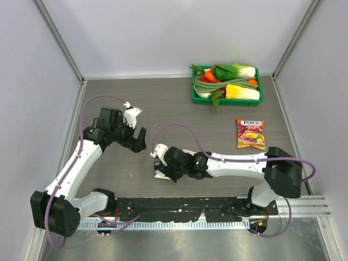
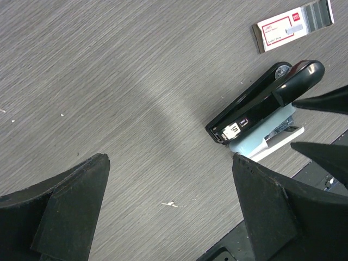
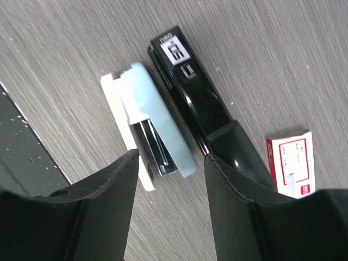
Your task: Unload the staples from the stapler
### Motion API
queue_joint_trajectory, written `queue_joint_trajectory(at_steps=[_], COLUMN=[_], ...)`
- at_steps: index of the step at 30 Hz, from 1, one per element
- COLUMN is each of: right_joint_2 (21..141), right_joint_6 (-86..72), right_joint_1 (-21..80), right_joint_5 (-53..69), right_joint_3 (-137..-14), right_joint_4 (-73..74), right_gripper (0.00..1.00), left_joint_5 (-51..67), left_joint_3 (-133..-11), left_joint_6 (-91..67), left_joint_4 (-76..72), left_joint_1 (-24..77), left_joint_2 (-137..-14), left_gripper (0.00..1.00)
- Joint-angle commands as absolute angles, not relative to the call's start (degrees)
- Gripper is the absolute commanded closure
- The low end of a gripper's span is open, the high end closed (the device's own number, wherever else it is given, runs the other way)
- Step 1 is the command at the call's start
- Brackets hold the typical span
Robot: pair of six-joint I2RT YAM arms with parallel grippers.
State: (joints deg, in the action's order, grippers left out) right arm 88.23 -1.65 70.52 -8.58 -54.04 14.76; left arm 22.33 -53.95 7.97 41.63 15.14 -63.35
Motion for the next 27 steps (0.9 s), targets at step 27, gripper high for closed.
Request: queue_joint_trajectory(at_steps=[27], right_joint_2=[78.9], right_joint_6=[-30.5], right_joint_1=[68.2], right_joint_5=[-15.8], right_joint_3=[-32.6], right_joint_4=[-12.5], right_gripper=[0.27], left_joint_5=[29.8], left_joint_3=[-52.0], left_joint_6=[14.8], left_joint_4=[45.6], left_joint_1=[18.2], left_joint_2=[-60.2], left_gripper=[0.0])
